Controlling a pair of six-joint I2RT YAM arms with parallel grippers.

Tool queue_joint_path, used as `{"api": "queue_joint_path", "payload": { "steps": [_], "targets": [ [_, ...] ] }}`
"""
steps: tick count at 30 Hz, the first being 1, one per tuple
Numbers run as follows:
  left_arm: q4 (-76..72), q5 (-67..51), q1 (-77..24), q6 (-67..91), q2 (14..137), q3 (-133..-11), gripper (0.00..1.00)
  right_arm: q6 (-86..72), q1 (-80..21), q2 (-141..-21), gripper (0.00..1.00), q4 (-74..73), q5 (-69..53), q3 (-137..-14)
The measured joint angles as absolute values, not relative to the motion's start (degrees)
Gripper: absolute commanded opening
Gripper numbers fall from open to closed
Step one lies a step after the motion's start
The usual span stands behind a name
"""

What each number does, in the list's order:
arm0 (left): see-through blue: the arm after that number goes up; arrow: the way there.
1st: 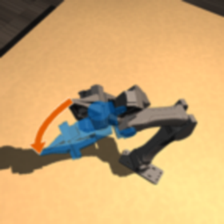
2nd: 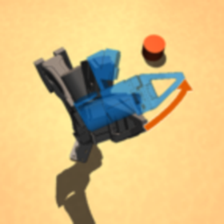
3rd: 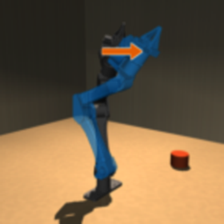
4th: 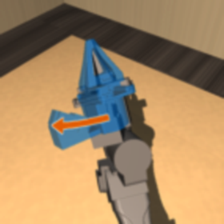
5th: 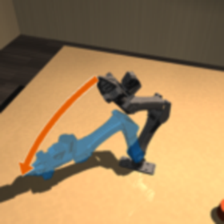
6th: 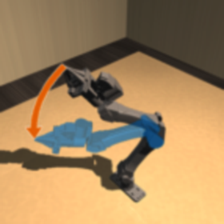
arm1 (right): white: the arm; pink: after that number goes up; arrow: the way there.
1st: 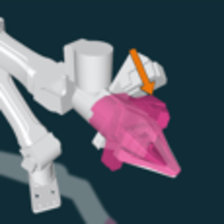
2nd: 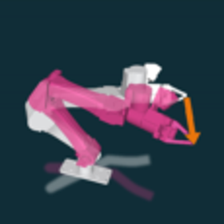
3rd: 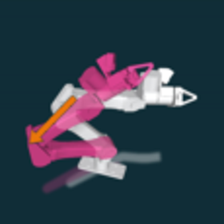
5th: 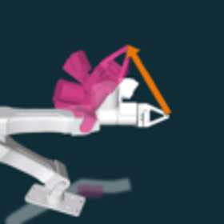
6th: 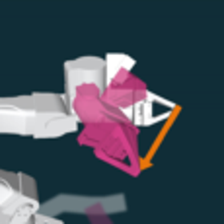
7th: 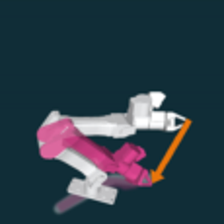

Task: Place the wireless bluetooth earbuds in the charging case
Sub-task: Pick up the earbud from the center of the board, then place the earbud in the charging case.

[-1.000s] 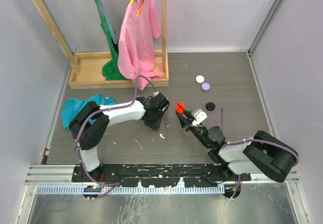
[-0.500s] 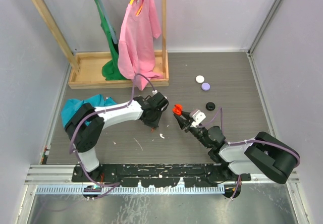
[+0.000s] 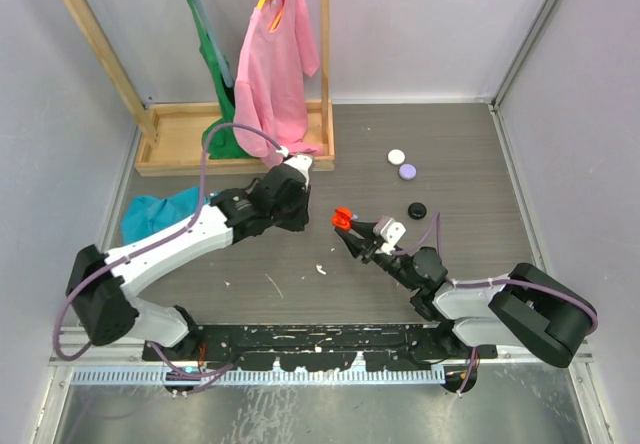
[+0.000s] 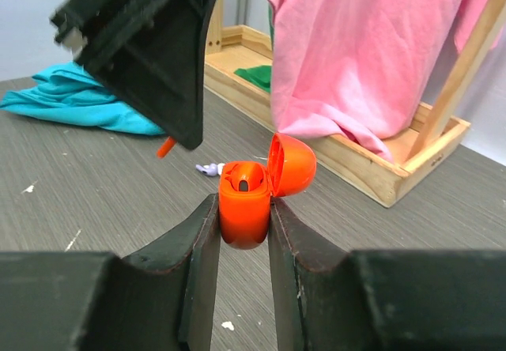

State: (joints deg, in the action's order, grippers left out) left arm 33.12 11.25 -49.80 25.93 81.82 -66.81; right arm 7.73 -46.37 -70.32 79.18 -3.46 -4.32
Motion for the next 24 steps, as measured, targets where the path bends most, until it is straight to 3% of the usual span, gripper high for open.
{"api": "queue_joint_path", "payload": {
  "steps": [9,24],
  "targets": [
    [26.92,9.52,-49.8,25.96,70.3,-64.23,0.16,6.0,-46.37,-71.75,0.04,82.37,-8.78,-6.11],
    [14.11,1.28,-49.82,29.39,66.5,-58.63,0.16,3.05,-46.37,-73.19,0.04,85.49,-11.75,-7.51]
  ]
}}
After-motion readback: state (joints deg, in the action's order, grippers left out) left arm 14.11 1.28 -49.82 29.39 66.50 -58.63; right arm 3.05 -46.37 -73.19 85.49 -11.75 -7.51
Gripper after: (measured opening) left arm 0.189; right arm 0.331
